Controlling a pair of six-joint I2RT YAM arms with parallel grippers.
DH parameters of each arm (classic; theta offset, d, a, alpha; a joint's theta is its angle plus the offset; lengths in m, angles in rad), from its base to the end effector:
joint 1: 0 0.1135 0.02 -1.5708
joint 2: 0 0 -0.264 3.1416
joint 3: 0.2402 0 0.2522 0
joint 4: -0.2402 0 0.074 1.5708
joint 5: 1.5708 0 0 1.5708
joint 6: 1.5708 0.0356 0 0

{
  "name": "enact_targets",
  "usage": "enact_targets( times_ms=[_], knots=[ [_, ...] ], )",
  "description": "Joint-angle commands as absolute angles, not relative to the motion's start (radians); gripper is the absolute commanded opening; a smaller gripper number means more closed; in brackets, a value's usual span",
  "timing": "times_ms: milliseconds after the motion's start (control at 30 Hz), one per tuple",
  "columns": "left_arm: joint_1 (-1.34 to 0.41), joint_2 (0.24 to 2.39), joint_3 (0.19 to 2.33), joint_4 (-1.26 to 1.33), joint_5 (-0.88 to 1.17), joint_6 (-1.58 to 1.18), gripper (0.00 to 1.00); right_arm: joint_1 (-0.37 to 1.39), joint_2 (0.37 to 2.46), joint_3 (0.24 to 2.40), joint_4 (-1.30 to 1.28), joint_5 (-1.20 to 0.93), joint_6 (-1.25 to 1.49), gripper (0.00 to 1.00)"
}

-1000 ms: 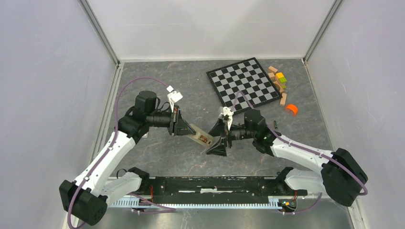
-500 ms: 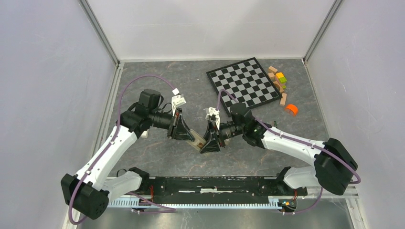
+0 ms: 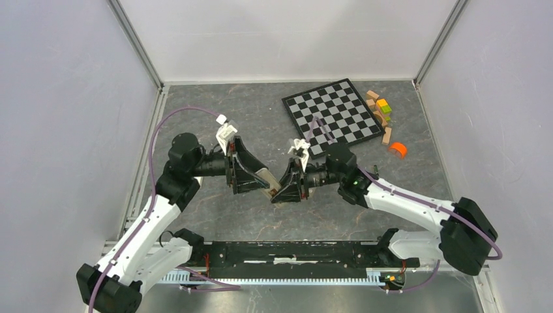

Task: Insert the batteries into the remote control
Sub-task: Adjust the remote control.

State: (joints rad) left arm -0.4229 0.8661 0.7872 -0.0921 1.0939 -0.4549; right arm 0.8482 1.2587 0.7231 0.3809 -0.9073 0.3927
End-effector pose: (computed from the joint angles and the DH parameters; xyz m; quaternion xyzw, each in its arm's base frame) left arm 0.1575 -0.1056 0.3397 0.3245 0.6586 -0.5939 0.3290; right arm 0.1608 0.2248 0.2765 -0.4318 0.6008 0.6107 0.2821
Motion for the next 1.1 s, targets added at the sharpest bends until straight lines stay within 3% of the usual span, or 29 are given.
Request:
enact_targets(
  times_ms=[0, 300, 533, 767, 933, 1000, 1067],
  knots=[
    [-0.421, 0.835, 0.731, 0.326, 0.913, -0.861, 1.00, 0.827, 1.173, 0.693, 0.645, -0.808, 0.582, 0.09],
    [-0.421, 0.853, 0.659, 0.495, 0.756, -0.994, 0.95, 0.822, 1.212, 0.718, 0.693, -0.729, 0.729, 0.09],
    [-0.421, 0.910, 0.650, 0.524, 0.821, -1.013, 0.71, 0.816, 1.271, 0.721, 0.705, -0.711, 0.805, 0.09],
    [-0.421, 0.913, 0.625, 0.517, 0.814, -0.993, 0.71, 0.800, 1.285, 0.685, 0.807, -0.669, 0.901, 0.09],
    [-0.421, 0.915, 0.614, 0.527, 0.789, -0.994, 0.56, 0.797, 1.295, 0.667, 0.884, -0.683, 0.947, 0.09],
    [-0.421, 0.919, 0.615, 0.550, 0.788, -1.009, 0.56, 0.796, 1.299, 0.658, 0.895, -0.689, 0.953, 0.09],
    [-0.421, 0.923, 0.614, 0.567, 0.786, -1.024, 0.61, 0.797, 1.301, 0.655, 0.892, -0.693, 0.954, 0.09]
  ],
)
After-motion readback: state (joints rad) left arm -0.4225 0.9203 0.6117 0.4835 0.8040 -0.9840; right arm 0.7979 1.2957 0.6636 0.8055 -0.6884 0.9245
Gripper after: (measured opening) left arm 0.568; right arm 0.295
